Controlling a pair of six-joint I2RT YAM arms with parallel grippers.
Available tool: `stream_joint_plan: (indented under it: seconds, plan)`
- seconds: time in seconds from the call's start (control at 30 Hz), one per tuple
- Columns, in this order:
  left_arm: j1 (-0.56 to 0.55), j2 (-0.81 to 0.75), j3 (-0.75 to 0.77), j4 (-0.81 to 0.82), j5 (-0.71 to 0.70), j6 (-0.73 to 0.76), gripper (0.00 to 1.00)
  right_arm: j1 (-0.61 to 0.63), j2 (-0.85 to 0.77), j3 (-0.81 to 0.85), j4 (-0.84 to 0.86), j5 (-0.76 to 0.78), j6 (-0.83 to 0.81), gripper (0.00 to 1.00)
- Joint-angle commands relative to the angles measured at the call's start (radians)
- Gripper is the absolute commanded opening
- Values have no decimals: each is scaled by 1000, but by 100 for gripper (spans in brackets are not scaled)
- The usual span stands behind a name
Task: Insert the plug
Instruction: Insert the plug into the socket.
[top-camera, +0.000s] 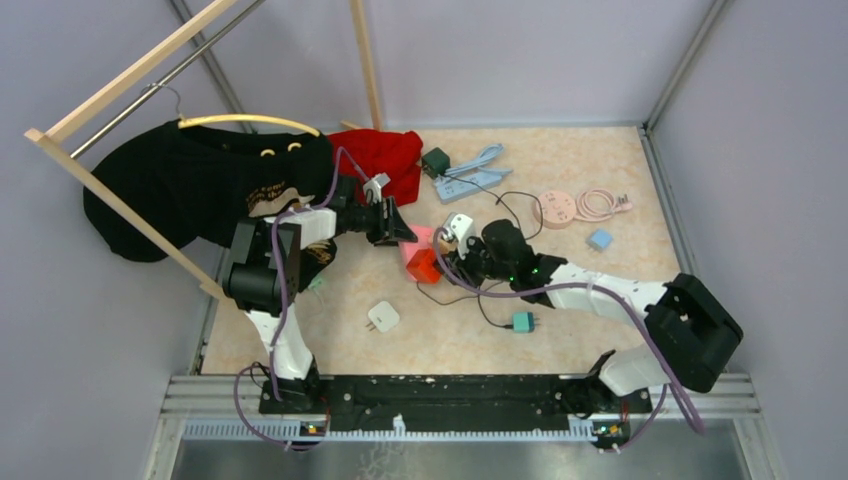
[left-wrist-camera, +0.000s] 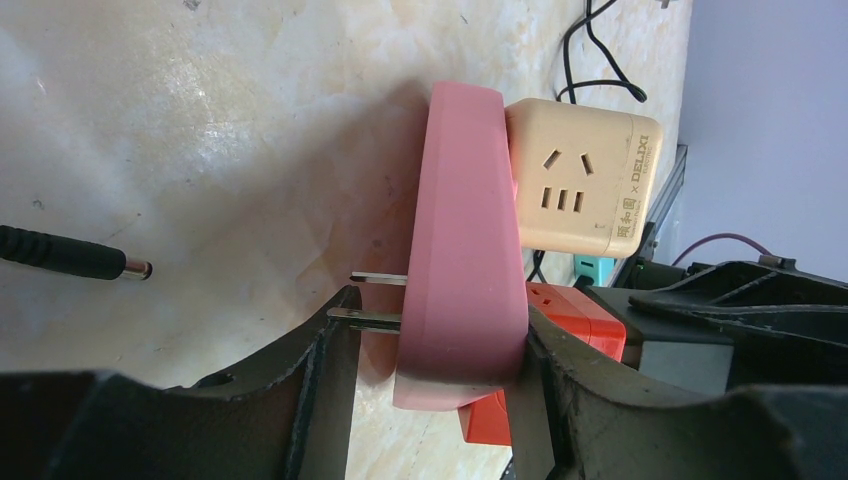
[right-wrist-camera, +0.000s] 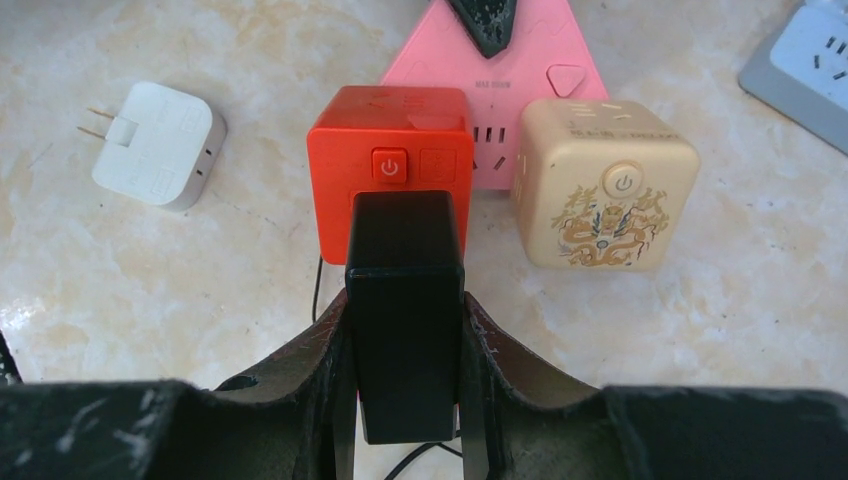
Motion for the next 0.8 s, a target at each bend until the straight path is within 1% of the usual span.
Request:
stream_joint_plan:
  seconds: [0.0,0.13,0.37,0.47,0.6,0.77]
  plan:
    - [4,22,24,-25,-32,14,0,-4,26,55,21,-21,-39,0]
    - [4,24,24,-29,-33,14,0,-4,45,60,22,-49,-45,0]
    - [1,34,18,-36,-34,9,0,-3,83,89,9,-36,-39,0]
    - [1,42,17,-58,-43,5,0,14,73,94,-9,-5,-34,0]
    - [1,42,4,-58,-55,-5,0,19,29,47,53,-1,4,0]
    - [-1,43,0,-55,-55,-12,0,20,41,68,20,-2,9,0]
